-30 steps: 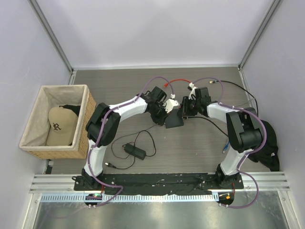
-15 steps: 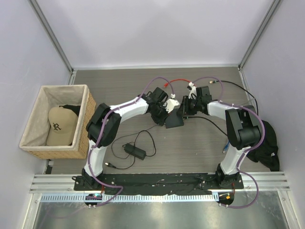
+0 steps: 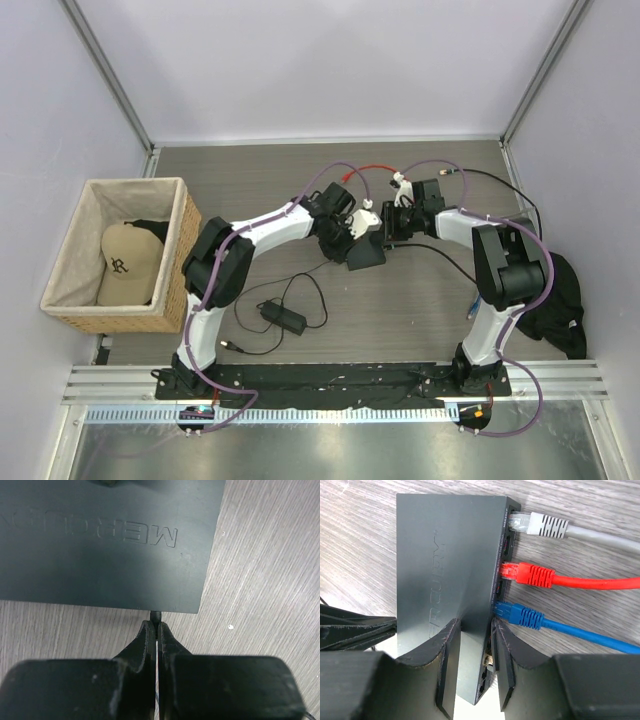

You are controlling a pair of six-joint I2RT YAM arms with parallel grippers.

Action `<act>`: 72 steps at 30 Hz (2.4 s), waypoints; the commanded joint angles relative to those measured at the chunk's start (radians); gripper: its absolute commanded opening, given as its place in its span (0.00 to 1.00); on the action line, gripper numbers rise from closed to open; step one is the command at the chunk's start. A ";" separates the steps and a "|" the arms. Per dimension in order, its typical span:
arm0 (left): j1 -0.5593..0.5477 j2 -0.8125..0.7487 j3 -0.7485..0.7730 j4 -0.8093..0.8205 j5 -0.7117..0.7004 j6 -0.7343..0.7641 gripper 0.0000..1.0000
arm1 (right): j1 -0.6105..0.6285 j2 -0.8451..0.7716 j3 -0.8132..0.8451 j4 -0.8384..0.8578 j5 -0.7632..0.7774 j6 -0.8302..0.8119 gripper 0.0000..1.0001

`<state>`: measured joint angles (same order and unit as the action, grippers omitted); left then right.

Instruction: Insert the plug into the switch port

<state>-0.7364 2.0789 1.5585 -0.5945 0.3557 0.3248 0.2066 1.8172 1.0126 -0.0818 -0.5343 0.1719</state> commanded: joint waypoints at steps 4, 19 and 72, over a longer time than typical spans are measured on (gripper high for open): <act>-0.037 -0.028 0.100 0.120 0.010 0.020 0.00 | 0.030 0.031 0.034 -0.067 -0.144 0.018 0.36; -0.050 -0.056 0.027 0.386 -0.026 -0.218 0.00 | 0.068 -0.041 -0.108 0.022 -0.148 0.169 0.34; 0.265 -0.811 -0.218 0.108 -0.731 -0.560 1.00 | -0.068 -1.033 -0.016 -0.237 1.028 -0.044 0.95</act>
<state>-0.4866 1.3926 1.2850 -0.3351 -0.1654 -0.1524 0.1371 0.9394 0.9466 -0.2867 0.3000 0.1947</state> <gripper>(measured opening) 0.992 0.932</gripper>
